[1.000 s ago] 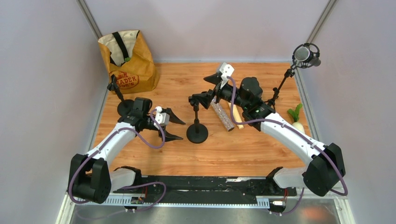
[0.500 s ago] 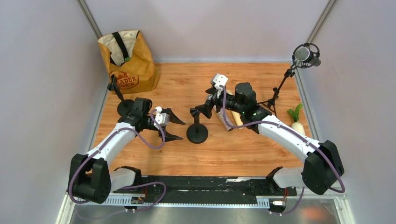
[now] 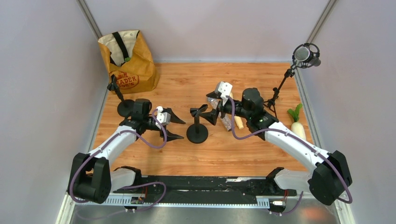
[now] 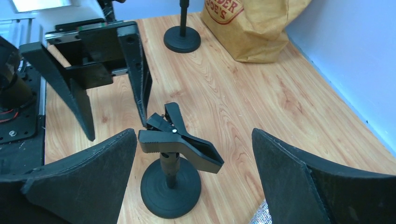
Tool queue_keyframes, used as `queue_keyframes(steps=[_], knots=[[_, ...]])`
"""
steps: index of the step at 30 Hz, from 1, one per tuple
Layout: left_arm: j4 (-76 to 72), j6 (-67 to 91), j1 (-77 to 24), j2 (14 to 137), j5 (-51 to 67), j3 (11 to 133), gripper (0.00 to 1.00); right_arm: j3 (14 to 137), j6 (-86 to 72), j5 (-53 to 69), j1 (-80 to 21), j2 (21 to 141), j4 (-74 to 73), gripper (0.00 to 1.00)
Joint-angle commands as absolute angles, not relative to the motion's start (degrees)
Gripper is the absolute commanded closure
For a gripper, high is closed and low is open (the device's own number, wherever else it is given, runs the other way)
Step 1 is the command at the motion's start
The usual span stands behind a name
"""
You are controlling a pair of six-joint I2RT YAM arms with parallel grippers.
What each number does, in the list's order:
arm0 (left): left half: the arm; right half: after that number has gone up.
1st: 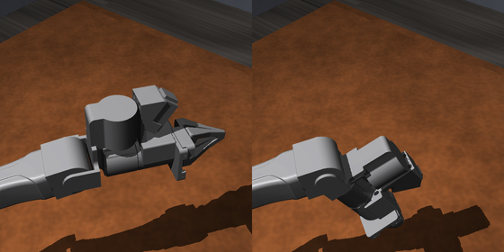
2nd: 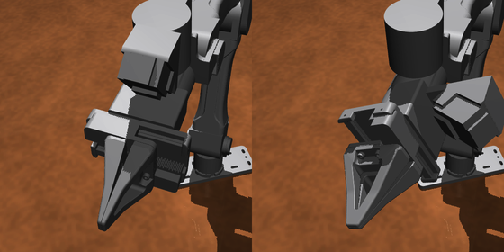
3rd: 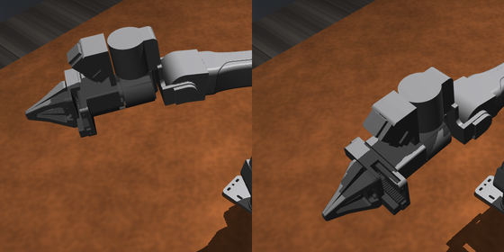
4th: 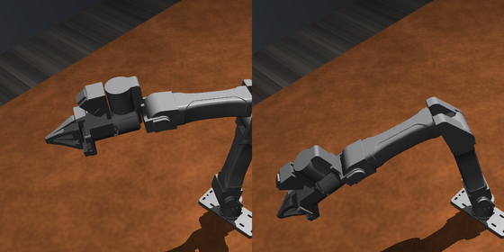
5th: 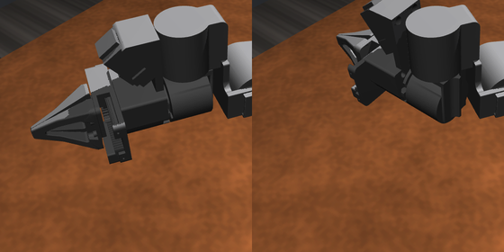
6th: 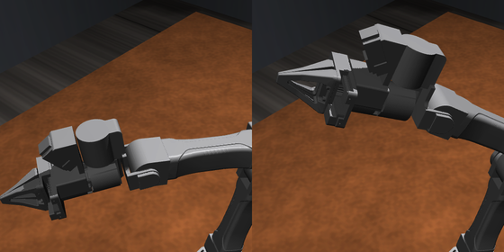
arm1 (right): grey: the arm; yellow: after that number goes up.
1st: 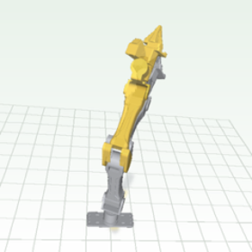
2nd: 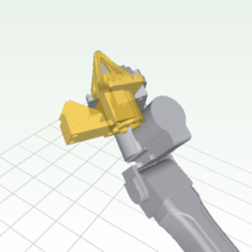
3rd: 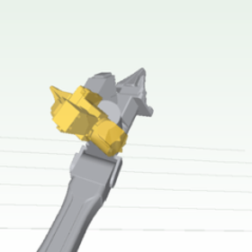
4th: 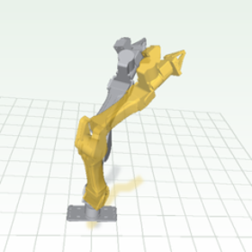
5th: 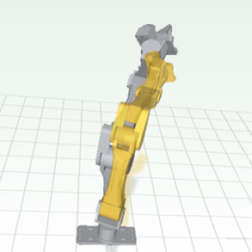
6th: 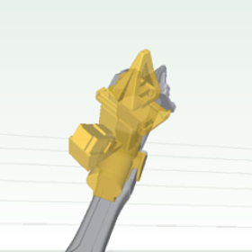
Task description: Remove the microphone from the stand
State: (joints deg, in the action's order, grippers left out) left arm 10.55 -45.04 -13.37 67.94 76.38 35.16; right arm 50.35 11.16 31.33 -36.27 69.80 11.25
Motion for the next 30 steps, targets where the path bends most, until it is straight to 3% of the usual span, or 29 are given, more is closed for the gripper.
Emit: queue_keyframes(steps=[1, 13, 24, 30], knots=[[5.8, -42.5, -13.1, 68.0, 77.5, 35.8, 0.25, 48.3, 14.6, 36.9, -35.4, 67.7, 14.0, 0.00], [-16.9, -27.0, -15.9, 71.5, 69.6, 32.9, 0.25, 45.6, 18.3, 46.0, -27.9, 66.1, 12.3, 0.00], [-22.1, -23.5, -21.0, 80.3, 68.6, 37.7, 0.25, 45.2, 17.0, 47.4, -20.6, 62.5, 12.4, 0.00], [-40.5, -9.5, -21.5, 86.5, 67.4, 37.2, 0.27, 45.2, 16.7, 47.2, -18.1, 61.3, 12.5, 0.00]])
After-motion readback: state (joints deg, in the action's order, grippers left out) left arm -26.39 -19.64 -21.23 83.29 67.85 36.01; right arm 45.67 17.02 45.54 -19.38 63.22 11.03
